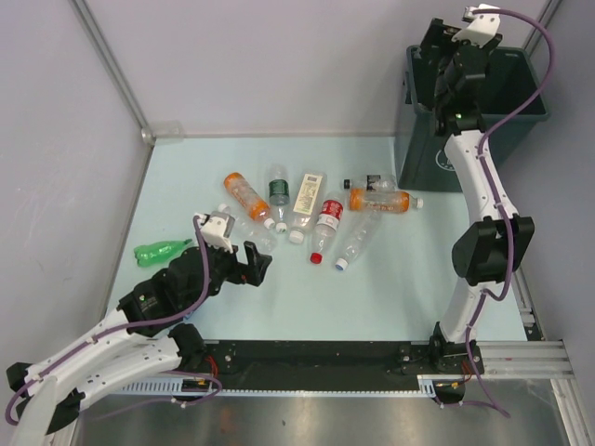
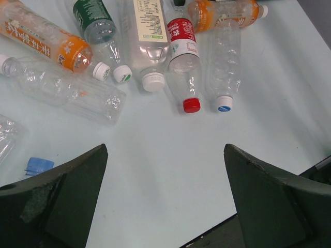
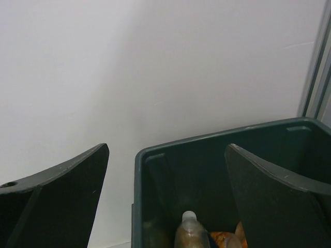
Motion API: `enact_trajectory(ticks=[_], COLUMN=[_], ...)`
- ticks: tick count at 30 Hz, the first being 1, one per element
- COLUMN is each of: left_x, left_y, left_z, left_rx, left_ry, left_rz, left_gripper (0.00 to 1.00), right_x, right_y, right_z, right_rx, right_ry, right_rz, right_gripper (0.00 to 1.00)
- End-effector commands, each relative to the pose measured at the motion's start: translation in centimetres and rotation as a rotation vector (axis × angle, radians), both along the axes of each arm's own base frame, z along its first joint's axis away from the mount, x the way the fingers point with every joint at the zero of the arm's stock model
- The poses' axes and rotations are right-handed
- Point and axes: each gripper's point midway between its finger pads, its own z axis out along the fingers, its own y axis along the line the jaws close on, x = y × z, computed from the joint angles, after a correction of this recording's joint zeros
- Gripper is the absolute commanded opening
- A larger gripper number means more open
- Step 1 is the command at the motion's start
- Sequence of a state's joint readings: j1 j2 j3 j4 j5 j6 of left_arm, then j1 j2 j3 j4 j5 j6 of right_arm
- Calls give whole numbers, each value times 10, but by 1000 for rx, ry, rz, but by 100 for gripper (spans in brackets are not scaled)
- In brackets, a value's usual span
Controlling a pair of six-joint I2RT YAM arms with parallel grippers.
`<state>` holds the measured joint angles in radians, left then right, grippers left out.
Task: Put the plastic bottles in the bin
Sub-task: Place the plastic bottle in the trash bin.
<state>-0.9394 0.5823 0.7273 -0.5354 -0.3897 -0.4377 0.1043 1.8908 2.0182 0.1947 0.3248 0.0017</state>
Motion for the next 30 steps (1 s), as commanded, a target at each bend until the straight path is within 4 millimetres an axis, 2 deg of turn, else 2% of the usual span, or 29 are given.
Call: enact_trajectory(ticks=[1, 3, 4, 5, 6, 7, 9, 11, 12, 14, 17, 18, 23, 24, 27, 28, 30], left_x=[1, 1, 0, 0, 0, 0, -1, -2, -3, -3, -2, -2, -1, -1, -1, -1, -1], left_y=[3, 4, 4, 5, 5, 5, 5, 6, 7, 7, 10, 12, 13, 13, 14, 14, 14], left_z=[5, 7, 7, 7, 8, 8, 9, 9, 9, 9, 10, 8, 7, 7, 7, 7, 8], left_rx=[-26, -33, -32, -34, -37, -37, -40, -38, -37, -40, -40, -32, -27, -26, -28, -30, -32], left_ry=[-10, -14, -15, -15, -16, -16, -16, -16, -15, -17, -18, -15, -8, -7, -7, -10, -12], left_rz=[22, 25, 23, 23, 23, 21, 18, 16, 17, 16, 33, 42, 54, 54, 54, 54, 54], left_gripper=[100, 100, 100, 100, 100, 100, 100, 100, 100, 100, 100, 100, 100, 100, 100, 100, 100], right_x=[-52, -73, -74, -92, -98, -99, -120, -127, -138, -141, -153, -153, -167, -168, -179, -183, -196], right_y=[-2, 0, 5, 4, 5, 7, 7, 7, 9, 14, 19, 20, 28, 32, 42, 53, 60], right_z=[67, 81, 68, 81, 80, 68, 77, 67, 72, 58, 51, 39, 26, 16, 3, -2, -7], right_rx=[18, 48, 47, 56, 65, 81, 110, 140, 144, 151, 163, 164, 174, 177, 178, 173, 169], right_ry=[-127, -153, -122, -147, -149, -123, -139, -107, -114, -61, -24, 29, 103, 141, 208, 229, 250], right_rz=[-10, 12, 29, 40, 48, 66, 93, 117, 133, 157, 189, 193, 227, 233, 261, 283, 290], right_gripper=[100, 99, 100, 100, 100, 100, 100, 100, 100, 99, 100, 100, 100, 100, 100, 100, 100])
